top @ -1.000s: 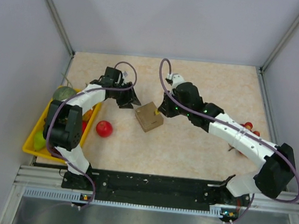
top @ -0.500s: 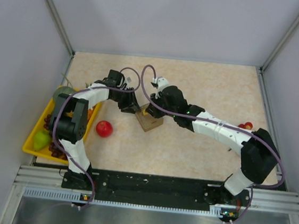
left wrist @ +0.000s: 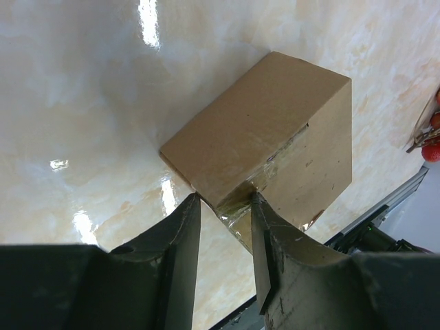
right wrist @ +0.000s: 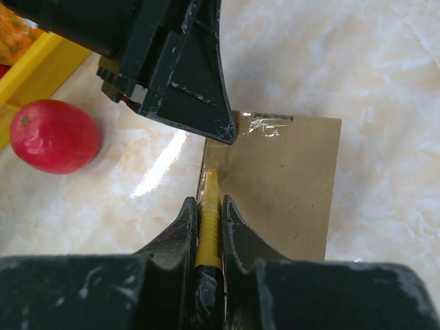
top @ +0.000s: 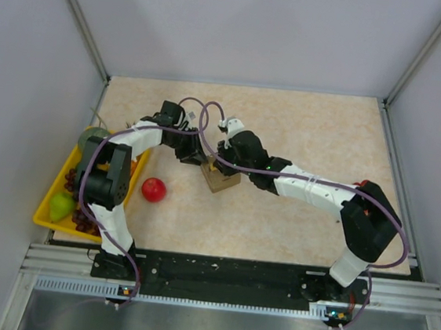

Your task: Unpack the express box

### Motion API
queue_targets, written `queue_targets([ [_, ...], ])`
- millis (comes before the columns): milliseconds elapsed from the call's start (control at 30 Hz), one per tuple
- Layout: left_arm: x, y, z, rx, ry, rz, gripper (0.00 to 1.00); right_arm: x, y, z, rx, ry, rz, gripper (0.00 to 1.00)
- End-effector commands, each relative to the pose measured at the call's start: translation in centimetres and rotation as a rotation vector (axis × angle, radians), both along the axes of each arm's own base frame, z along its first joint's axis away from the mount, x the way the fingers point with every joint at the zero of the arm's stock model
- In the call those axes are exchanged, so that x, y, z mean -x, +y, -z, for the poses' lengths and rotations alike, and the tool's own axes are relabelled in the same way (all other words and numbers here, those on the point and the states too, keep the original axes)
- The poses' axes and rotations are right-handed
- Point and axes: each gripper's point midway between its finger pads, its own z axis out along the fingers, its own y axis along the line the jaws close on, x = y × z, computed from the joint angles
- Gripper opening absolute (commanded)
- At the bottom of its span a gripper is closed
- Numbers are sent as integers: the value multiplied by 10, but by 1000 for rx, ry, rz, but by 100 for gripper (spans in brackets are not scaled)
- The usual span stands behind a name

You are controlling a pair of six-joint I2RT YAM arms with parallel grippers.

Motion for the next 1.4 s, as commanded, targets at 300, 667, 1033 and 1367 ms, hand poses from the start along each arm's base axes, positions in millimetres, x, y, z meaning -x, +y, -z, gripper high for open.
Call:
queue_targets([
  [300, 2, 19, 30, -130, 35, -60, 34, -5, 10, -19, -50, -36, 34, 0],
  [667, 7, 22, 37, -145, 68, -69, 34, -1, 13, -34, -58, -61, 50, 0],
  [1033, 8, 23, 40, -157, 78, -75, 34, -3, 12, -56, -77, -114, 96, 0],
  [1367, 8, 22, 40, -151, 81, -72, 34, 0, 22, -61, -99, -106, 66, 0],
])
